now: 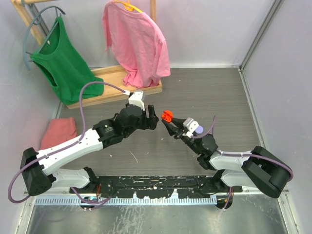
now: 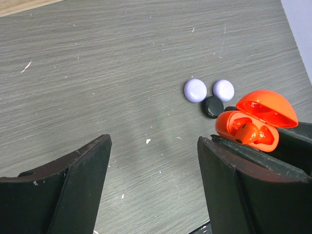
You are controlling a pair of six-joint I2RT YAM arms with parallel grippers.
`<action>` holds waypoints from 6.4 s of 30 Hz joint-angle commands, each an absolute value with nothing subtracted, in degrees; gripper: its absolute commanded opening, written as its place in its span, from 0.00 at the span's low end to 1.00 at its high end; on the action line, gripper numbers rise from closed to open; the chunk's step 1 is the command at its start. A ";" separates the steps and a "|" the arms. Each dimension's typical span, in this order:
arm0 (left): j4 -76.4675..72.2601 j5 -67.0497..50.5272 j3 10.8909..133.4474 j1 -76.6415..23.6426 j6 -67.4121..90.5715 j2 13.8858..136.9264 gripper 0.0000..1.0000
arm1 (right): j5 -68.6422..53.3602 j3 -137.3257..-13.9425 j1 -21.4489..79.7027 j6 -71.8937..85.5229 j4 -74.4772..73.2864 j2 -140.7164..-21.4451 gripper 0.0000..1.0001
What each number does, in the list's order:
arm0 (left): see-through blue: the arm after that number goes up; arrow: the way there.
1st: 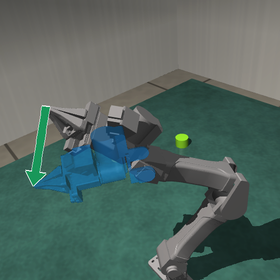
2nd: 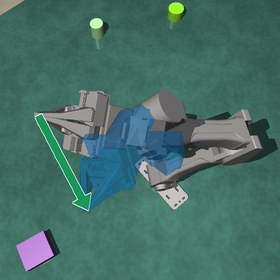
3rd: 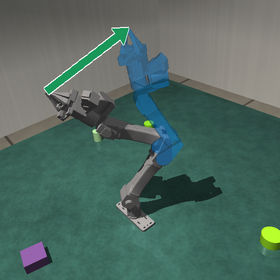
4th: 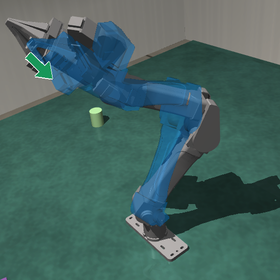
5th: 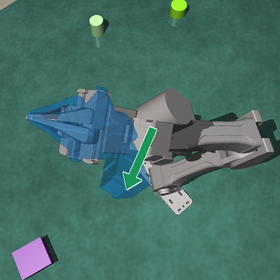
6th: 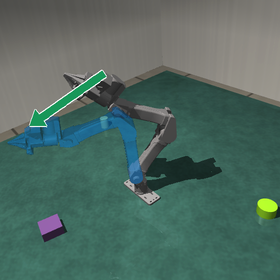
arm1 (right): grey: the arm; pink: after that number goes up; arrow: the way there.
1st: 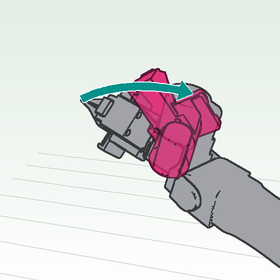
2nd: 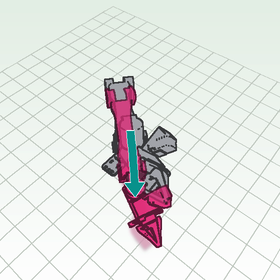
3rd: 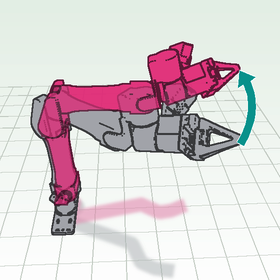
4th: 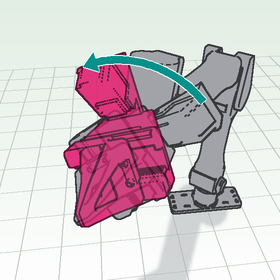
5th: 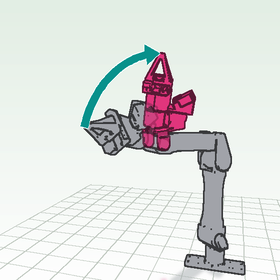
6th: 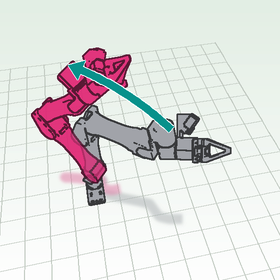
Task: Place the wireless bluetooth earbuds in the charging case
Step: Place the earbud in the charging case, then pick up the earbud from the center of the board.
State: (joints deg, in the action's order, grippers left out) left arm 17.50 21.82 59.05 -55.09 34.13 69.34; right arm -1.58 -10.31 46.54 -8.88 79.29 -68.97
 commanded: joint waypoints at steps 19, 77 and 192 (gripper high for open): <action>11.67 15.18 60.49 -54.33 32.00 66.92 0.73 | -2.20 -10.67 46.60 -8.26 83.24 -67.59 0.01; 42.14 11.68 52.31 -24.88 31.70 70.31 0.78 | -1.43 -5.71 46.64 -4.51 80.79 -68.01 0.01; 27.41 -6.75 54.69 -15.91 30.48 83.70 0.10 | -4.63 -9.57 46.72 -2.68 76.18 -71.04 0.01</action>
State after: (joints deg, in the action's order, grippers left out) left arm 34.46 -1.83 56.73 -15.03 29.04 89.60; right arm -5.32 -7.31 46.54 -2.46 73.06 -70.54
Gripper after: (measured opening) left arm 0.193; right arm 0.334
